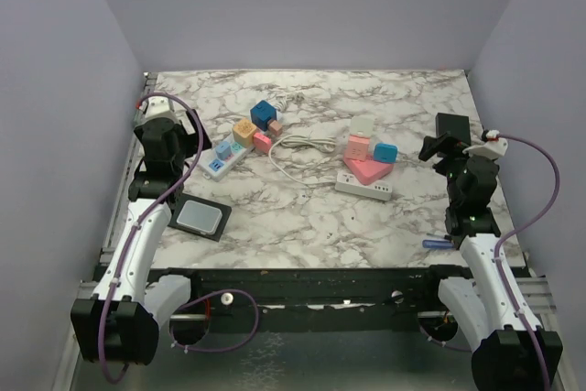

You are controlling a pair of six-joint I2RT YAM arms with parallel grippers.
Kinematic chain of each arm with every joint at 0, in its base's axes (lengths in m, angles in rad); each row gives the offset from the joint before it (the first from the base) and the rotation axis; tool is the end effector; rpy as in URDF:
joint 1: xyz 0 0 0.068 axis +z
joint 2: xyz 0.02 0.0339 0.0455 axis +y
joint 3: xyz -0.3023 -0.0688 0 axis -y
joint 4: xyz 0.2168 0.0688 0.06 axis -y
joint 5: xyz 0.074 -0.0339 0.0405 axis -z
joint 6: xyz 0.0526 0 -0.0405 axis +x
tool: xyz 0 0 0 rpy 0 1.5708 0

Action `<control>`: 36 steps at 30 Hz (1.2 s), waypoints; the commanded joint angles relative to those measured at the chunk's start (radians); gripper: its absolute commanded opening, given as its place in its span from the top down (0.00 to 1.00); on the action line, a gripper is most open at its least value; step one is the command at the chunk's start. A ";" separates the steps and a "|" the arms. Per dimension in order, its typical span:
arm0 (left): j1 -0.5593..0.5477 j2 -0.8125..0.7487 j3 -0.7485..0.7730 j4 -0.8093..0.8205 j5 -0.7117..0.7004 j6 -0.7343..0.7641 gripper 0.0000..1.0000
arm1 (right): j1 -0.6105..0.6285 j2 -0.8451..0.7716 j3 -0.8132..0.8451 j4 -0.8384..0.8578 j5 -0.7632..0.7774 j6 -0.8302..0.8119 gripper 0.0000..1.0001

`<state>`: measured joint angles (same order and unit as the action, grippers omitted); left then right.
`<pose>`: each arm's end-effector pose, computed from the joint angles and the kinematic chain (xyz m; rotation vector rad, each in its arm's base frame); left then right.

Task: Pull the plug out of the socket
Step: Move the socket to the center of the board.

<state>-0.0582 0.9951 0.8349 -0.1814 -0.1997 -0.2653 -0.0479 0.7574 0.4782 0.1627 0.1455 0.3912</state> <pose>0.1976 -0.0011 0.3497 -0.3301 1.8766 -0.0281 0.1499 -0.0148 0.3045 0.4734 1.6201 0.1350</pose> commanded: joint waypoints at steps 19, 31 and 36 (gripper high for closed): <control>0.003 -0.018 -0.011 0.022 0.090 -0.021 0.01 | -0.002 0.394 0.181 -0.012 -0.553 -0.088 0.11; -0.018 0.019 -0.010 0.033 0.144 -0.012 0.01 | -0.001 0.616 0.268 -0.035 -0.572 -0.107 0.17; -0.022 0.032 -0.009 0.031 0.157 -0.010 0.01 | 0.007 0.698 0.293 -0.012 -0.607 -0.114 0.17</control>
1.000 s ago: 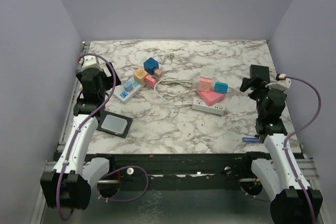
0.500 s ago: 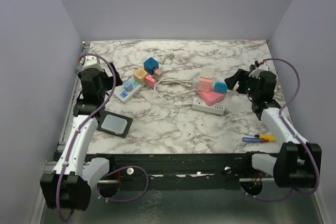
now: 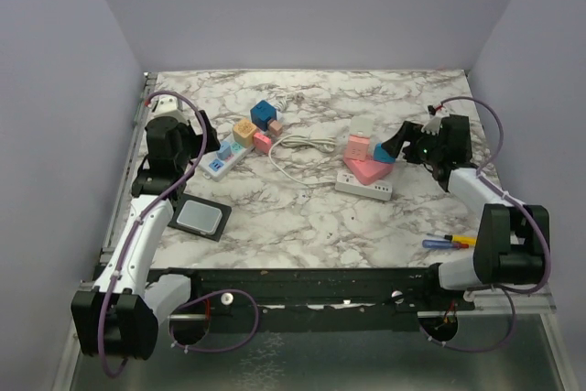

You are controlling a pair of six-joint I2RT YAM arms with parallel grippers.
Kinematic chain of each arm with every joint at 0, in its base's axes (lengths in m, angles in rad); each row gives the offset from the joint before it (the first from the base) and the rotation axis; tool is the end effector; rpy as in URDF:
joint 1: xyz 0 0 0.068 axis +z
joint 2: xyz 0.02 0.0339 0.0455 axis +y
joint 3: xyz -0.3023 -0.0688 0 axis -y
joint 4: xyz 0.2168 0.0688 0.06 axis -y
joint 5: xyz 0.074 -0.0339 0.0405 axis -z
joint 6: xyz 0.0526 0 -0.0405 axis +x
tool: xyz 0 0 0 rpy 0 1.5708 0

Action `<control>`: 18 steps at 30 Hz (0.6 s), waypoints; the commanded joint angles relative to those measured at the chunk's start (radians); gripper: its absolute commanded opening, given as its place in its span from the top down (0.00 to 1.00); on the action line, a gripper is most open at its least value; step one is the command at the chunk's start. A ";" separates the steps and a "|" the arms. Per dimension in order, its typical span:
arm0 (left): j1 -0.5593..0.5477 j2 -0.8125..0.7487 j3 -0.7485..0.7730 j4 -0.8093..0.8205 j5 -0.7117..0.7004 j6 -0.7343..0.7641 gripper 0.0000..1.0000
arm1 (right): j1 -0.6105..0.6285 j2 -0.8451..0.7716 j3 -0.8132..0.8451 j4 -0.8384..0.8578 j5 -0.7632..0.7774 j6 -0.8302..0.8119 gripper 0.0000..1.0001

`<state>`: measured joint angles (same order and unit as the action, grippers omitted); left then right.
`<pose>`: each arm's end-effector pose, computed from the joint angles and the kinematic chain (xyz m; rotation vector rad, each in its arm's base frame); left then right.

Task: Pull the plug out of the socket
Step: Move the socket to the center of the board.

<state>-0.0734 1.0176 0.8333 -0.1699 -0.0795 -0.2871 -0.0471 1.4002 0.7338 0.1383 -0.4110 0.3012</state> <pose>0.2036 -0.0108 0.3461 -0.2585 1.9099 -0.1651 0.2824 0.0077 0.2630 0.1156 2.1002 0.5838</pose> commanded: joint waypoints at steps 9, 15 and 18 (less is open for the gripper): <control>-0.042 0.006 -0.008 0.015 0.034 0.029 0.01 | 0.157 0.099 0.056 -0.031 0.025 -0.076 0.17; -0.064 0.007 -0.006 0.008 0.035 0.032 0.01 | 0.238 0.053 0.015 -0.054 0.058 -0.053 0.17; -0.066 0.011 -0.004 0.006 0.036 0.032 0.01 | 0.281 0.018 -0.009 -0.068 0.065 -0.032 0.18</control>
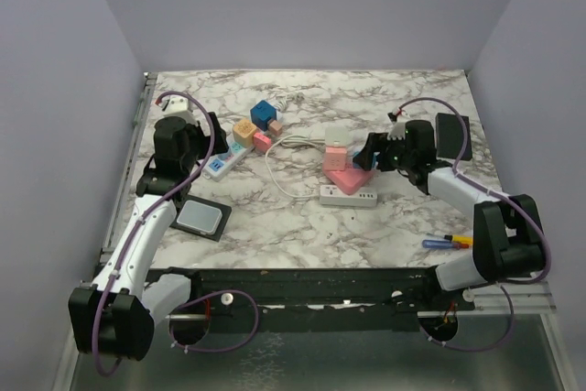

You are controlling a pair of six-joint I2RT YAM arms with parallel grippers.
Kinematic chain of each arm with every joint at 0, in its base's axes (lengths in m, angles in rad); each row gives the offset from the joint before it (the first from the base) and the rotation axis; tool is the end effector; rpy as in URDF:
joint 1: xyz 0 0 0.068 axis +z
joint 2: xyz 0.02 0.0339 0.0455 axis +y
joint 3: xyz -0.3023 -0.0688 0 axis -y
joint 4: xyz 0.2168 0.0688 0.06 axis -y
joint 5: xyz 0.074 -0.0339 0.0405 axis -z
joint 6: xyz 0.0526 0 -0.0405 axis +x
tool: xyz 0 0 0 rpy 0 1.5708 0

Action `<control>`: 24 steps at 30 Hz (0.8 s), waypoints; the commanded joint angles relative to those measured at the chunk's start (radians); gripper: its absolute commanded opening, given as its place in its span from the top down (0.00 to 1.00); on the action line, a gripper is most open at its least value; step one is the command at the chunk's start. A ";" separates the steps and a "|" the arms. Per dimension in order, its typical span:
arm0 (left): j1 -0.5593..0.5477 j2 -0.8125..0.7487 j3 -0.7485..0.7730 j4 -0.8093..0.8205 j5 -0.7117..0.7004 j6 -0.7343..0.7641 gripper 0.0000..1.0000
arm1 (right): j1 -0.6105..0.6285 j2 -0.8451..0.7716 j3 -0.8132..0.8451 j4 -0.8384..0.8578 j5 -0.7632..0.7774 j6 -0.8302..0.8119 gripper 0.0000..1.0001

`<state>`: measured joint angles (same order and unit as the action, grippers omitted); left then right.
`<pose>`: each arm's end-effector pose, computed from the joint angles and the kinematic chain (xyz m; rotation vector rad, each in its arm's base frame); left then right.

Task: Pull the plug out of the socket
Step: Move the socket to the center of the board.

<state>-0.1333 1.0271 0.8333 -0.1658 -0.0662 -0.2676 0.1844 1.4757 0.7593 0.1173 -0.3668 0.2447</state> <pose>0.2049 -0.0240 0.3448 -0.1740 1.9271 -0.2039 0.2874 0.0728 0.2479 -0.1481 2.1905 0.6417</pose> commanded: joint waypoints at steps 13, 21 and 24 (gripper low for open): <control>-0.009 0.025 0.001 -0.001 0.056 0.016 0.01 | 0.236 -0.159 -0.117 -0.069 0.090 0.119 0.17; -0.054 0.058 -0.006 0.024 0.200 0.049 0.01 | 0.236 -0.141 -0.019 -0.168 0.233 0.017 0.11; -0.080 0.075 -0.010 0.023 0.201 0.057 0.01 | 0.235 -0.108 0.020 -0.195 0.180 -0.074 0.11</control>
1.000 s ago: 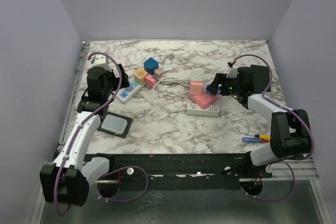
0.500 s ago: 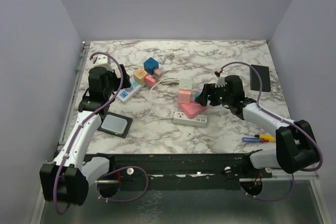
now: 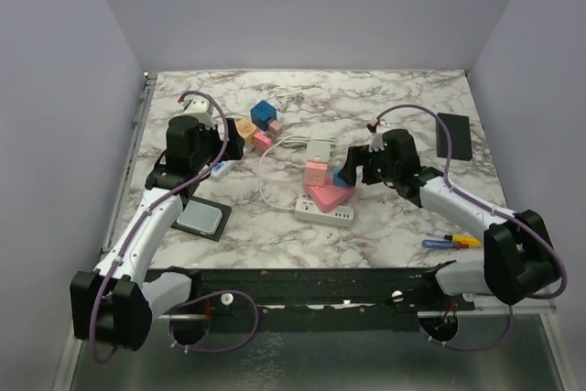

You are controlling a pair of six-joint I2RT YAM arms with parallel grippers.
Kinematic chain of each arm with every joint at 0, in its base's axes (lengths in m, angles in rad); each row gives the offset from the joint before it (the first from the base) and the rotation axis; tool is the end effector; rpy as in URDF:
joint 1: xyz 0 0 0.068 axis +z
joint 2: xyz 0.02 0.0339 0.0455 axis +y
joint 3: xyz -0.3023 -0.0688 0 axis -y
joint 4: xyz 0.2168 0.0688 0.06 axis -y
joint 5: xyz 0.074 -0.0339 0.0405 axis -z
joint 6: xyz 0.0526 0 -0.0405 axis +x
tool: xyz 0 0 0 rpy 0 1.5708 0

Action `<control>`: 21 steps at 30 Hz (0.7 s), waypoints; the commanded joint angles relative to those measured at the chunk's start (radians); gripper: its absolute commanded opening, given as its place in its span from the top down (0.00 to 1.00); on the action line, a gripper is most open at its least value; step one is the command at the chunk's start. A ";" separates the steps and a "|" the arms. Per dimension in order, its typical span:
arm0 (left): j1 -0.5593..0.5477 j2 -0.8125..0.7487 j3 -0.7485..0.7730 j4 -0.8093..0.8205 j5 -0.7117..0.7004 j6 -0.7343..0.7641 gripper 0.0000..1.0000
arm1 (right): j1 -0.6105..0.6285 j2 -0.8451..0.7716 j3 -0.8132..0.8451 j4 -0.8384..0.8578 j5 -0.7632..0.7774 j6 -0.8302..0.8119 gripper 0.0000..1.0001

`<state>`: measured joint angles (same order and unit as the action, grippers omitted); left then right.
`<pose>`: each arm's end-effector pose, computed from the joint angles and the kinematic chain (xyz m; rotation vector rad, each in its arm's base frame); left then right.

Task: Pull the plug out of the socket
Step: Move the socket to the center of the board.

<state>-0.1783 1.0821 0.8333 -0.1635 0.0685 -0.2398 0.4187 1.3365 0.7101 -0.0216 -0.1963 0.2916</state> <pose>0.2147 -0.0424 0.3345 -0.0167 1.9978 -0.3381 0.2341 0.1154 0.2532 -0.2551 2.2586 0.6021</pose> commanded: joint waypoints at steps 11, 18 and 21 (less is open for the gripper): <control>-0.047 0.043 -0.009 0.024 0.089 0.044 0.01 | 0.001 0.103 0.089 0.012 -0.224 -0.223 0.15; -0.051 0.048 -0.010 0.023 0.104 0.047 0.01 | 0.002 0.131 0.093 0.012 -0.204 -0.232 0.22; -0.055 0.051 -0.009 0.023 0.117 0.048 0.01 | 0.001 0.128 0.089 0.012 -0.210 -0.232 0.27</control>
<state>-0.2249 1.1259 0.8333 -0.1585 0.1436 -0.2054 0.4183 1.4532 0.7811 -0.0212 -0.3782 0.0769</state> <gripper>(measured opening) 0.988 0.759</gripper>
